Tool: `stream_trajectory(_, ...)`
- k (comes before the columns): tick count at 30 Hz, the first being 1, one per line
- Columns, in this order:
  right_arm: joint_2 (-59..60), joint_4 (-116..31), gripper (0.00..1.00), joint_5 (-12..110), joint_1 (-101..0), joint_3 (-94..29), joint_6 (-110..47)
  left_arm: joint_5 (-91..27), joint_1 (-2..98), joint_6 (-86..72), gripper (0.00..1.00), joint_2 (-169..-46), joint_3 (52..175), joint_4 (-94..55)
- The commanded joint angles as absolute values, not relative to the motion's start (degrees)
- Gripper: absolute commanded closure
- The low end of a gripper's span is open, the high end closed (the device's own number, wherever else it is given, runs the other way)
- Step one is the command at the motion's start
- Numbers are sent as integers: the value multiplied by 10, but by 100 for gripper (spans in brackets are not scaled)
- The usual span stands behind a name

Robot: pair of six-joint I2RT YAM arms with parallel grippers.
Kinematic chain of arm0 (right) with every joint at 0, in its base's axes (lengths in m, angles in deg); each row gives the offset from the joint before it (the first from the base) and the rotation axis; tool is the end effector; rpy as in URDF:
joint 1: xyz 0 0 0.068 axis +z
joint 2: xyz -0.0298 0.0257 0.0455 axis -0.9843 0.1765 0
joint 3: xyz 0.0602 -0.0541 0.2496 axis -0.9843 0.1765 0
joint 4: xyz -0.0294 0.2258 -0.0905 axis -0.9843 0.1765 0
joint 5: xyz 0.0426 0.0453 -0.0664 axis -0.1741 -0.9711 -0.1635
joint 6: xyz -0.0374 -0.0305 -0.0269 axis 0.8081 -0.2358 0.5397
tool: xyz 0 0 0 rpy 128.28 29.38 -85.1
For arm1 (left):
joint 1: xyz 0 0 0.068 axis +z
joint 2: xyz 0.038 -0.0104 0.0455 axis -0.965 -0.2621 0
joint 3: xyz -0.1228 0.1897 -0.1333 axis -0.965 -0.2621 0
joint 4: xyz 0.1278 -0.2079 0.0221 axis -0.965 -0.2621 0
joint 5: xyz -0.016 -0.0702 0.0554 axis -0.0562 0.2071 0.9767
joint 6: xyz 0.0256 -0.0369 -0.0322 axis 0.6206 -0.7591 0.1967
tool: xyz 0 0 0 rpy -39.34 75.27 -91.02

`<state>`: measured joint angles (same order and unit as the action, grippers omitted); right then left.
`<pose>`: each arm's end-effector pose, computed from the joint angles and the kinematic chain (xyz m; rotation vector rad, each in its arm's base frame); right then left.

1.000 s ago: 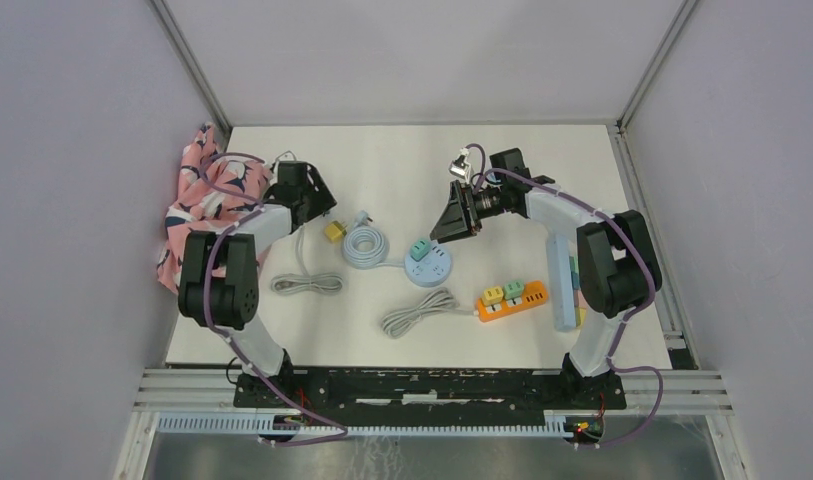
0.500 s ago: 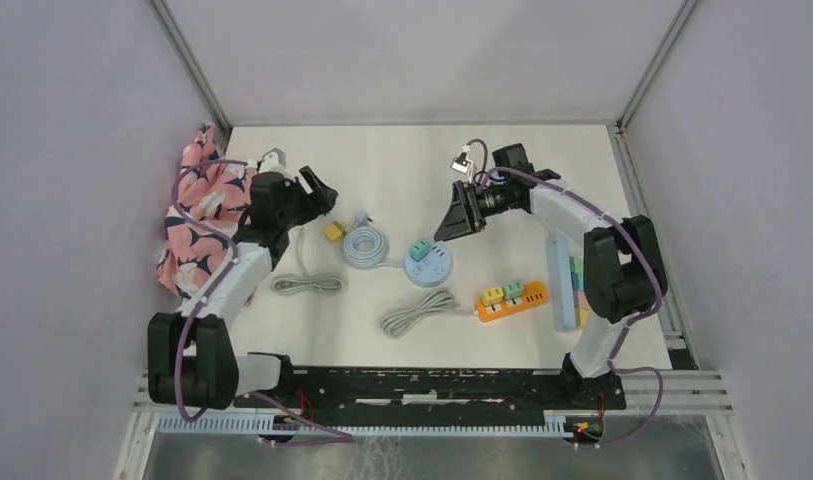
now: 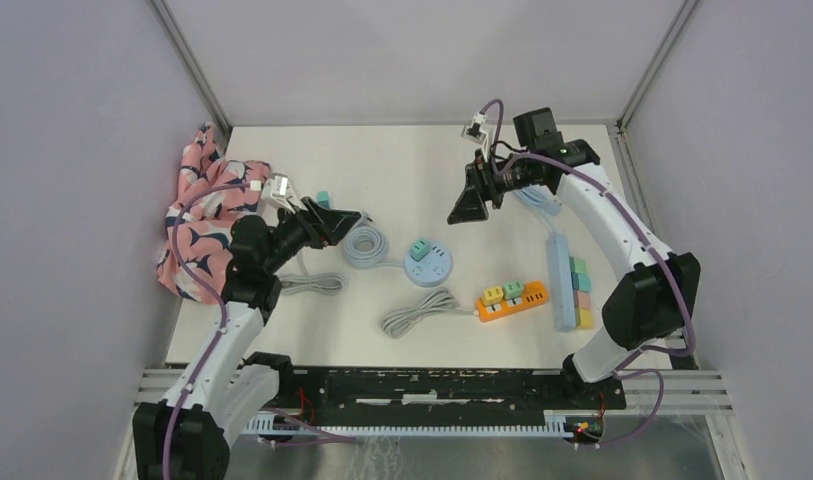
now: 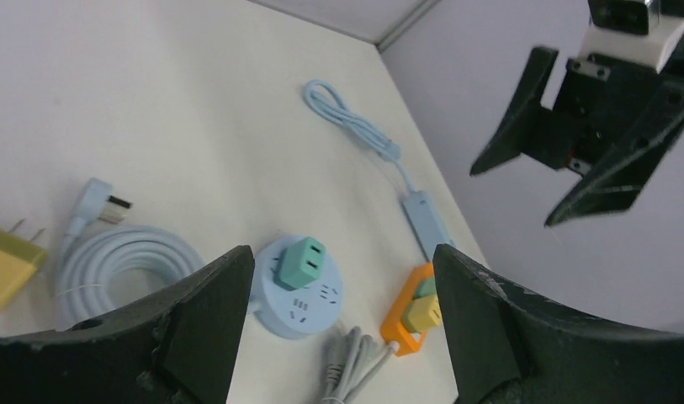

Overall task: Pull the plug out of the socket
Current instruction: Remove the plug from the socket.

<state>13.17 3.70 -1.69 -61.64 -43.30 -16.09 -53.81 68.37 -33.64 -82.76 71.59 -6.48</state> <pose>0.2973 0.1313 0.3210 -0.9284 2.1304 1.3397 0.1972 -0.0411 0.2768 -0.0605 1.7532 -1.0145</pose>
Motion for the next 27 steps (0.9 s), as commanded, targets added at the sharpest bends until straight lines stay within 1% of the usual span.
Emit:
stream_trajectory(1,86,112,18,9,-619,-534,-85,-586,631,-383,15,-766,704,-10)
stream_trajectory(3,66,76,17,3,-619,-524,-118,-549,581,-376,15,-737,698,-18)
stream_trajectory(4,50,33,16,-7,-619,-500,-148,-531,554,-368,15,-728,696,-23)
stream_trajectory(5,35,-24,13,-17,-619,-450,-206,-514,527,-353,15,-719,697,-33)
stream_trajectory(6,18,-118,9,-31,-619,-406,-252,-497,504,-336,15,-714,703,-52)
stream_trajectory(7,3,-177,2,-39,-619,-366,-288,-482,483,-317,15,-709,707,-70)
stream_trajectory(8,-9,-226,1,-45,-621,-330,-311,-475,467,-302,15,-706,709,-84)
stream_trajectory(11,-38,-312,1,-40,-630,-256,-352,-464,447,-284,15,-695,692,-84)
stream_trajectory(12,-44,-340,1,-44,-633,-233,-365,-462,446,-284,14,-691,681,-71)
stream_trajectory(13,-44,-368,1,-65,-639,-215,-373,-456,446,-287,10,-685,664,-53)
stream_trajectory(14,-42,-386,1,-86,-645,-203,-375,-449,445,-294,3,-680,646,-16)
stream_trajectory(15,-35,-392,1,-98,-650,-195,-373,-439,446,-303,0,-676,625,17)
stream_trajectory(17,-26,-392,1,-111,-657,-184,-356,-424,447,-314,1,-665,583,85)
stream_trajectory(20,-8,-369,1,-119,-664,-182,-327,-377,447,-316,1,-649,535,146)
stream_trajectory(23,5,-333,0,-114,-668,-186,-292,-375,447,-273,1,-656,536,147)
stream_trajectory(27,5,-279,0,-114,-675,-192,-236,-403,446,-242,1,-715,577,112)
